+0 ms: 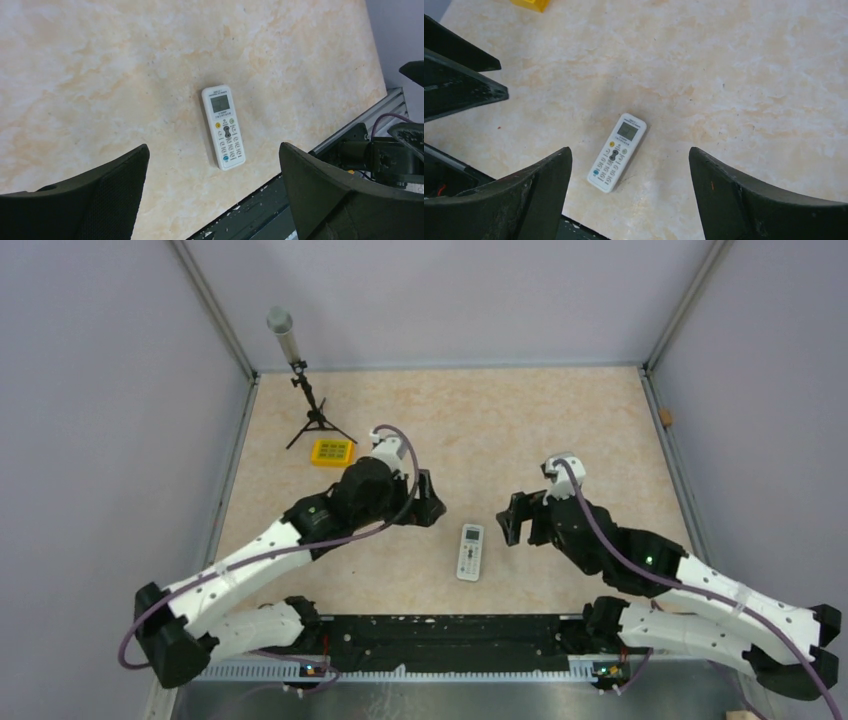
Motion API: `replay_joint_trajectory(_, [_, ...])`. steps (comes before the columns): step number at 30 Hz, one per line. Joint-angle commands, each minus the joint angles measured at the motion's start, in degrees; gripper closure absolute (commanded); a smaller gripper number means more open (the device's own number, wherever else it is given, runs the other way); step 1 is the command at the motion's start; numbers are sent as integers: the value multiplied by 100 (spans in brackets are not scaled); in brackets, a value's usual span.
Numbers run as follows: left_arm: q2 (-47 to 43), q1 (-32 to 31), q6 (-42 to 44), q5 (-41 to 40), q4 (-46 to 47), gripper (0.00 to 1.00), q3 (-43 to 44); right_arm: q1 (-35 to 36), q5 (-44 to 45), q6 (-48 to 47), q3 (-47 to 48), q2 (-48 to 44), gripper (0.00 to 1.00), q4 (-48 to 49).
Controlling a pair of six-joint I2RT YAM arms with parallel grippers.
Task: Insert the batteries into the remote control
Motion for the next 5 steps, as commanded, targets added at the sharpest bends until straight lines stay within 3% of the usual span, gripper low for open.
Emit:
replay_joint_trajectory(1, [-1170, -13, 540, -623, -286, 1, -218, -41, -304, -458, 297, -289, 15, 155])
replay_joint_trajectory(5, [-2193, -13, 724, -825, -185, 1, -617, -31, -154, -306, 315, -237, 8, 148])
